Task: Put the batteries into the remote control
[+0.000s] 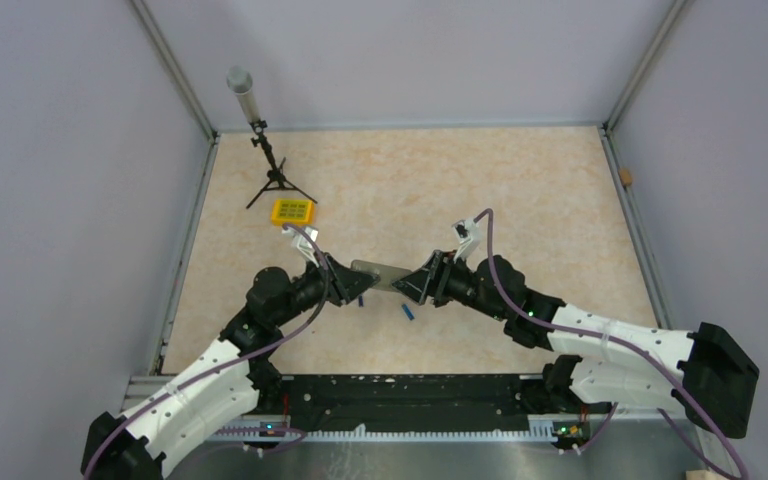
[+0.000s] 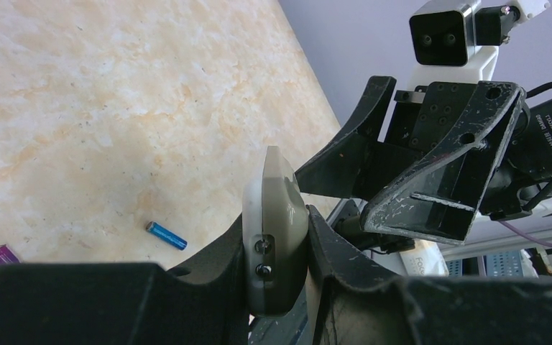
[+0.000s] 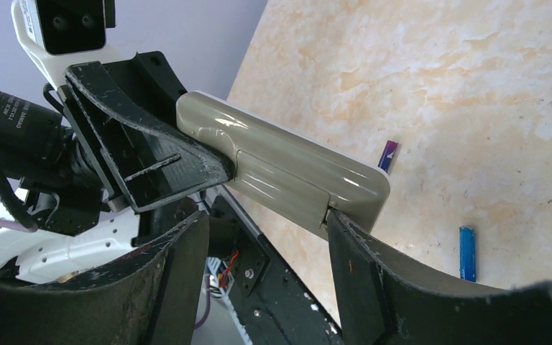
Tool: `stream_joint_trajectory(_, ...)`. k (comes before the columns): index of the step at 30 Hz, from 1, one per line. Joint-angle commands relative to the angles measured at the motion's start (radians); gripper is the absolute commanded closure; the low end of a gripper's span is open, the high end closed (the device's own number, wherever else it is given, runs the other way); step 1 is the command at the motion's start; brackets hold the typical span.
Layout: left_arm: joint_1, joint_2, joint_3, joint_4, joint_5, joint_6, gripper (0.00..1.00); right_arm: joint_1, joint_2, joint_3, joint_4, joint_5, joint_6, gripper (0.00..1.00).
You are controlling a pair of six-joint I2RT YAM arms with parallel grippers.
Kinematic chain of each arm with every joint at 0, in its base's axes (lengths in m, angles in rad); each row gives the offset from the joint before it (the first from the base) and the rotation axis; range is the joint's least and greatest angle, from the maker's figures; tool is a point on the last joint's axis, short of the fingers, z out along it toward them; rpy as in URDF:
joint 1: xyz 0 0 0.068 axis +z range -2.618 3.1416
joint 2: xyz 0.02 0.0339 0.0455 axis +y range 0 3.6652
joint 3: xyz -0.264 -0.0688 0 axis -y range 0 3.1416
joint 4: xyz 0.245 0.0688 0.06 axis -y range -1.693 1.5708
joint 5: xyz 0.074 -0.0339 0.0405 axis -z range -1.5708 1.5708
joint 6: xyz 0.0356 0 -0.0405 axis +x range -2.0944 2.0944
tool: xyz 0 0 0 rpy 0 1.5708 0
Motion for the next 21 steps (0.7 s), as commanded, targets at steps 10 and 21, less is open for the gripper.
stream_joint_trajectory(10,-0.013,0.025,0.040,-0.023,-0.032,0.033,1.00,0.022,-0.022,0.011,0.159,-0.121,0.034,0.41)
stream_joint_trajectory(21,-0.012,0.030,0.045,-0.034,-0.050,0.035,1.00,0.022,-0.025,0.010,0.154,-0.117,0.033,0.41)
